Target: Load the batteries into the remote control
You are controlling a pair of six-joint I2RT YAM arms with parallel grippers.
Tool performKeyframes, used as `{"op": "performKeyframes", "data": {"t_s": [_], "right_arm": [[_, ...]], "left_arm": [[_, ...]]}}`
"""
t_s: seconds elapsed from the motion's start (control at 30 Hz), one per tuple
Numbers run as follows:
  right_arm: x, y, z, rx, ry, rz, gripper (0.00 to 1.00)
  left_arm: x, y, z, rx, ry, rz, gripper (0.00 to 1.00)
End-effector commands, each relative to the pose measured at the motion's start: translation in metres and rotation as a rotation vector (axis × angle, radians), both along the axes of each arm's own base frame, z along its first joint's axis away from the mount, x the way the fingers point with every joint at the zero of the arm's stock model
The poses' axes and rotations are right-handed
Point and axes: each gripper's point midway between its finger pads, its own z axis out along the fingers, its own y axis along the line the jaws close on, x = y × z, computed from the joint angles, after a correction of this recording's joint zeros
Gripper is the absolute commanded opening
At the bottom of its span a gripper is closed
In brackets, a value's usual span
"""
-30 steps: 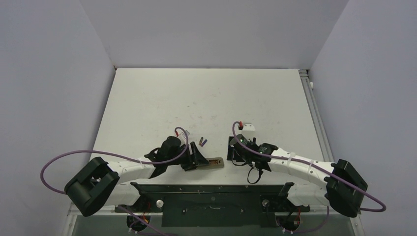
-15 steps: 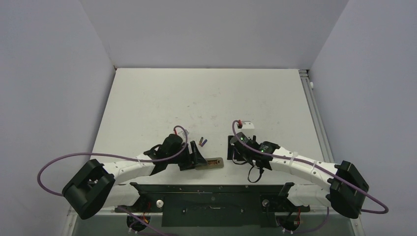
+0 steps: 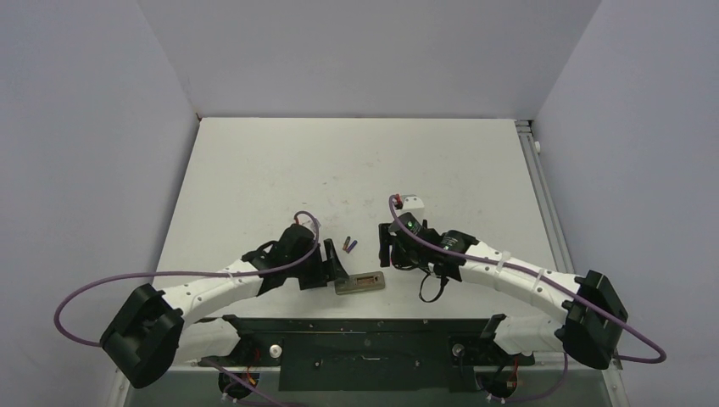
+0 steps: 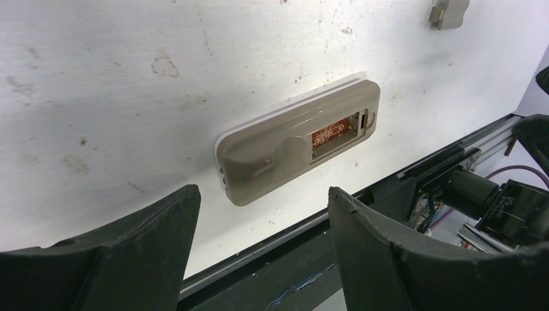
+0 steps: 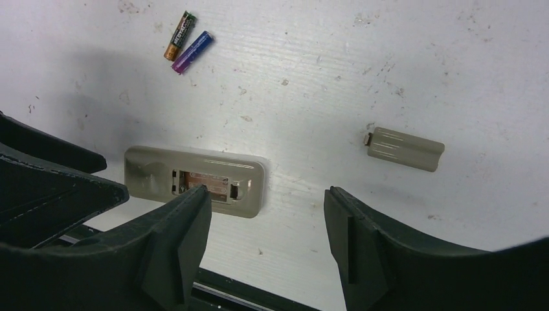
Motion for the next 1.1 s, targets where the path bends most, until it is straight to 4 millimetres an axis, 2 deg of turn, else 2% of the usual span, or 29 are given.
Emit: {"op": "performKeyframes", "data": {"t_s": [0.0, 0.43, 0.57, 0.67, 0.83, 1.07], "right_arm": [[0.006, 0.017, 0.012, 0.030, -0.009, 0.028, 0.64], [0.030, 0.047, 0.007, -0.095, -0.001, 0.166, 0.61], [0.044, 0.054, 0.000, -0.127, 0.022, 0.177, 0.56], [0.053, 0.057, -0.008, -0.148, 0.050, 0.139, 0.53], [0.063, 0.077, -0.026, -0.120, 0.095, 0.097, 0.51], [0.079, 0.087, -0.027, -0.206, 0.060, 0.230, 0.50]], "left_arm": [[0.012, 0.015, 0.023, 0.070, -0.073, 0.018, 0.69], [0.017, 0.036, 0.074, 0.134, -0.176, -0.015, 0.70], [0.018, 0.040, 0.087, 0.145, -0.201, -0.023, 0.71], [0.021, 0.044, 0.093, 0.156, -0.225, -0.019, 0.71], [0.025, 0.045, 0.101, 0.151, -0.283, -0.051, 0.71], [0.018, 0.038, 0.097, 0.097, -0.297, -0.098, 0.71]]}}
